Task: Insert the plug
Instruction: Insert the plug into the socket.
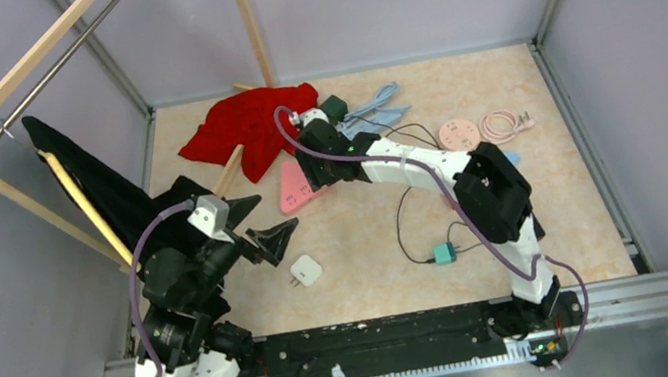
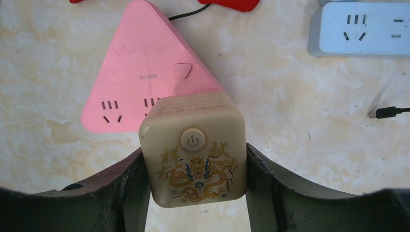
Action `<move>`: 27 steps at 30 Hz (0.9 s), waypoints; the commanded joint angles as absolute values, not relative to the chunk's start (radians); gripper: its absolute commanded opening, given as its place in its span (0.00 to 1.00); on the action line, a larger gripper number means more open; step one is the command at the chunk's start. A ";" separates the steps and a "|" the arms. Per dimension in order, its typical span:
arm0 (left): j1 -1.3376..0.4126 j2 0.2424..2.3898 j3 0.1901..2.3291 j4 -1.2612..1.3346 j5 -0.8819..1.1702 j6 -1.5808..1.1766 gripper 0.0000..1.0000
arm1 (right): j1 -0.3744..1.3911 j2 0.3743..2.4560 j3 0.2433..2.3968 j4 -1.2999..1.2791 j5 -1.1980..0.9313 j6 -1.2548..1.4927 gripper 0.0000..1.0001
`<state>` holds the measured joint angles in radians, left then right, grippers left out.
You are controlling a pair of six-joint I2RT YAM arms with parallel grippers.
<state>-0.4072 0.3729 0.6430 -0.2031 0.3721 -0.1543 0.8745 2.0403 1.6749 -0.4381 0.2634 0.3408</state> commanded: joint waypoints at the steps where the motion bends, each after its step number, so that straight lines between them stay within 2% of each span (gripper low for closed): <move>1: -0.408 0.353 0.639 -0.183 0.358 -0.143 0.99 | 0.869 2.037 1.689 -0.424 0.243 0.356 0.20; 27: -0.408 0.345 0.637 -0.183 0.364 -0.146 0.98 | 0.857 2.100 1.704 -0.394 0.301 0.333 0.18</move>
<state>-0.4072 0.3618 0.6430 -0.2035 0.3721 -0.1543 0.8654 2.0708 1.6756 -0.4248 0.2497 0.3416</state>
